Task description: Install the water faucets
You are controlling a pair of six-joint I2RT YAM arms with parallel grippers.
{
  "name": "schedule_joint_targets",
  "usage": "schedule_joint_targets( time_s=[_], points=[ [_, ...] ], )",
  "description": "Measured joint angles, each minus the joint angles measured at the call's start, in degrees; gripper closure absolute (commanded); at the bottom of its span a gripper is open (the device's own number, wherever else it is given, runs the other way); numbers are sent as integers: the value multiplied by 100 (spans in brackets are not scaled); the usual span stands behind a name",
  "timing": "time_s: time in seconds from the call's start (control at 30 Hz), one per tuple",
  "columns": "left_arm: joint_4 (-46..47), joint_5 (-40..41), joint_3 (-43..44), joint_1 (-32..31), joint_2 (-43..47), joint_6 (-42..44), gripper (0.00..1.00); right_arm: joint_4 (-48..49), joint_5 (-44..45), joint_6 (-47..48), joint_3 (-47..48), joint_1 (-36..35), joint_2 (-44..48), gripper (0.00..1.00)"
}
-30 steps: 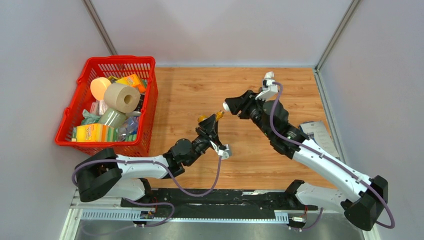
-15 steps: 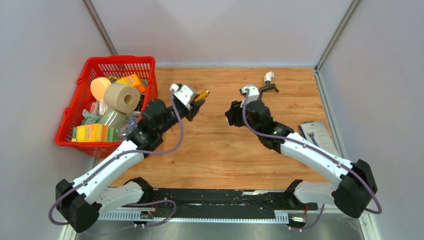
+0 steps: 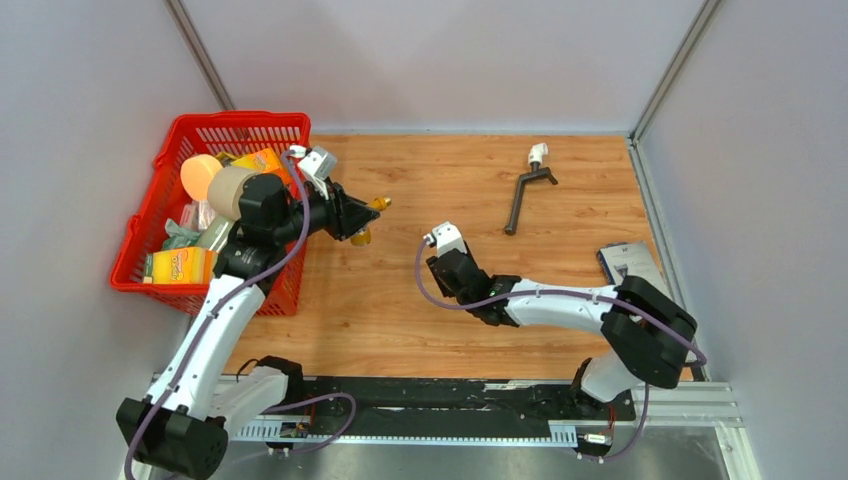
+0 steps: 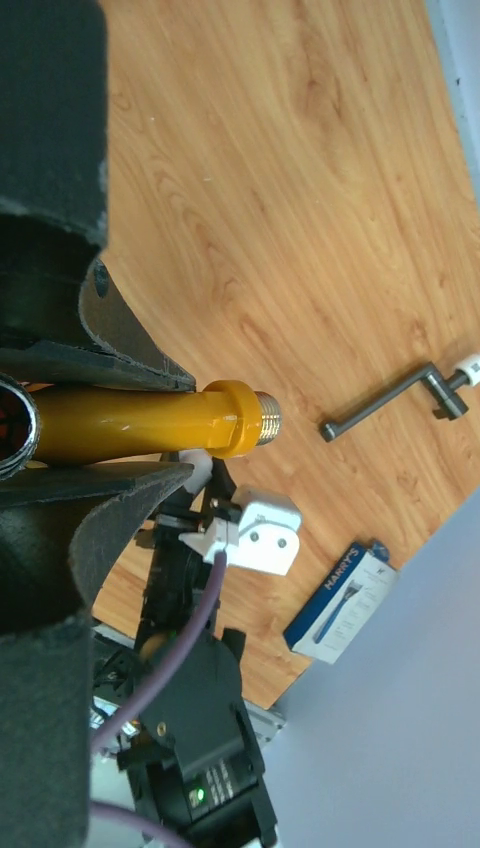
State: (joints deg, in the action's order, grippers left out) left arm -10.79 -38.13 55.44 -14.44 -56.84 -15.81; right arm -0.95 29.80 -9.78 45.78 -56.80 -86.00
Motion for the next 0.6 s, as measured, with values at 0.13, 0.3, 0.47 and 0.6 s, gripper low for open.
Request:
schedule_joint_targets(
  time_s=[0.13,0.3,0.47,0.6],
  points=[
    [-341,-37,-7,28,354,212,100,330,385,52,-267,-210,-280,100],
    [-363,11,-254,28,754,415,100,815,828,153,-442,-501,-595,100],
    [-363,76,-570,28,885,485,100,1034,870,22,-691,-570,-605,91],
    [-374,120,-614,28,905,509,100,1029,874,-144,-726,-568,-599,79]
  ],
)
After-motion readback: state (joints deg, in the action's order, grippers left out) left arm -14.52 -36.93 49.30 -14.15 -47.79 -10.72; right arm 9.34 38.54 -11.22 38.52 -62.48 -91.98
